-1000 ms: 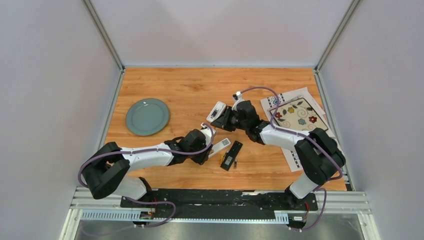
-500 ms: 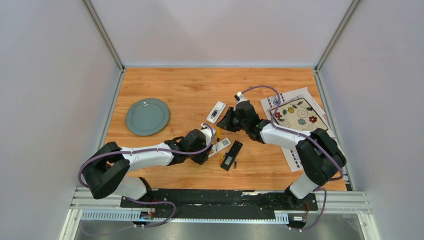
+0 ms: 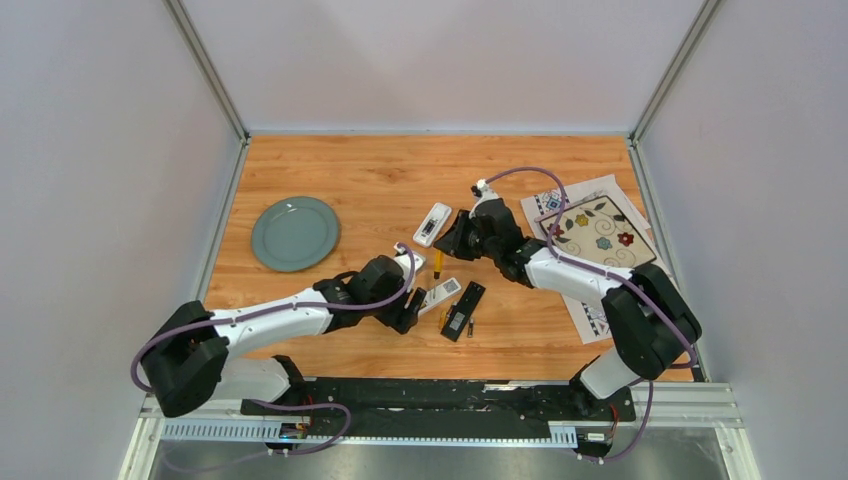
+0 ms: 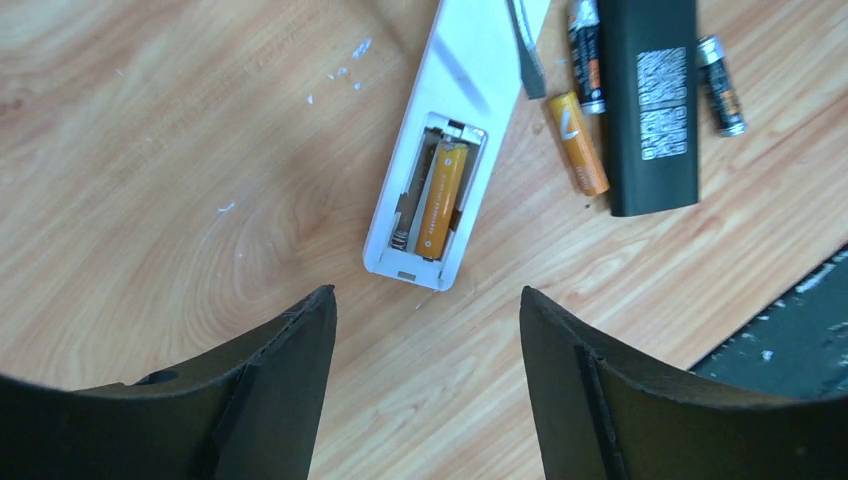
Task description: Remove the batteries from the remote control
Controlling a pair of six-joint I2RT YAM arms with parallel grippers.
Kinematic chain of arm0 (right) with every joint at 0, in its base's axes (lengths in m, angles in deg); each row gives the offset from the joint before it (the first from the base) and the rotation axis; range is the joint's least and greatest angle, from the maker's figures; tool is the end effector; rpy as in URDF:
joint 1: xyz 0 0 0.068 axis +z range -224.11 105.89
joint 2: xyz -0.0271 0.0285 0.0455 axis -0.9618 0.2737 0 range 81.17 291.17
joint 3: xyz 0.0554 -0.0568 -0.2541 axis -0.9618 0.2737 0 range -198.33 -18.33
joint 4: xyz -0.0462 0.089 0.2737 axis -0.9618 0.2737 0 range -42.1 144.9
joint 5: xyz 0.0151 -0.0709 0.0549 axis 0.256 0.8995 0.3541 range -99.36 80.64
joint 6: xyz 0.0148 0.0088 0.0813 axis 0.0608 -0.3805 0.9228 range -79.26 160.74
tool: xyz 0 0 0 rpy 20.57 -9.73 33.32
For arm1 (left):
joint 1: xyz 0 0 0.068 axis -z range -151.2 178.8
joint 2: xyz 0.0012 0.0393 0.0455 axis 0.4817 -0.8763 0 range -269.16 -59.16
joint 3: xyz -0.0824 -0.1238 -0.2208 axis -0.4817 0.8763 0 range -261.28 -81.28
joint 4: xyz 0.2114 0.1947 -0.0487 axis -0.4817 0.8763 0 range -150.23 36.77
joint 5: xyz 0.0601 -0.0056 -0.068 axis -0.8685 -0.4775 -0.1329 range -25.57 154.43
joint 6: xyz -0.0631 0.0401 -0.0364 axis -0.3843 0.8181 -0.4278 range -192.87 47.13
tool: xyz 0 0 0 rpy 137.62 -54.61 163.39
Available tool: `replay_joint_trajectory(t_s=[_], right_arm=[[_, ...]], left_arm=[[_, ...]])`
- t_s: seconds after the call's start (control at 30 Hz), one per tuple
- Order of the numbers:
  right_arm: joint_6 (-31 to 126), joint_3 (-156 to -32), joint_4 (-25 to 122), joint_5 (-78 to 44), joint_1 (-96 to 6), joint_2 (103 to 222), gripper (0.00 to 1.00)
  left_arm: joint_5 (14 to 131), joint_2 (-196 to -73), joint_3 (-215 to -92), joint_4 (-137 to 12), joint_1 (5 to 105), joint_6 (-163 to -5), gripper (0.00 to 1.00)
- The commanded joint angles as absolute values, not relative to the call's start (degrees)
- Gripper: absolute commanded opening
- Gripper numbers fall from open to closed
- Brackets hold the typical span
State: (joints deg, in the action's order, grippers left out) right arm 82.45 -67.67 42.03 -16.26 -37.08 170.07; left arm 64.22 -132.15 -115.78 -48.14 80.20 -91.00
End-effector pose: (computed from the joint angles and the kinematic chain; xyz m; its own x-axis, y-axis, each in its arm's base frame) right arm 0.3047 0.2407 0.1595 -0.7815 0.2378 -0.5768 -0.2113 0.7690 0.6033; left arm 0.1823 -0.2279 0.1207 -0.7009 0.3791 -0.6041 0.5913 0.7825 -0.1950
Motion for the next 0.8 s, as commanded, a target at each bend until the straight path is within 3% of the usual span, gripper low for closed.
replay_joint_trajectory(t_s=[0.0, 0.4, 0.6, 0.77], right_arm=[[80.73, -70.1, 41.57, -14.99, -36.24, 167.39, 0.0], [79.59, -72.12, 42.62, -11.47, -33.86, 170.11, 0.0], [79.68, -72.74, 42.71, -10.24, -33.51, 171.43, 0.0], [79.76, -73.7, 42.63, -9.89, -33.33, 173.45, 0.0]], left_arm=[[64.87, -127.11, -120.21, -43.45, 80.04, -91.59, 0.75], [78.37, -116.91, -117.15, -45.64, 68.99, -98.35, 0.74], [92.17, -116.45, -108.81, -56.17, 59.93, -106.34, 0.67], [95.63, -119.7, -105.02, -63.13, 57.28, -109.43, 0.61]])
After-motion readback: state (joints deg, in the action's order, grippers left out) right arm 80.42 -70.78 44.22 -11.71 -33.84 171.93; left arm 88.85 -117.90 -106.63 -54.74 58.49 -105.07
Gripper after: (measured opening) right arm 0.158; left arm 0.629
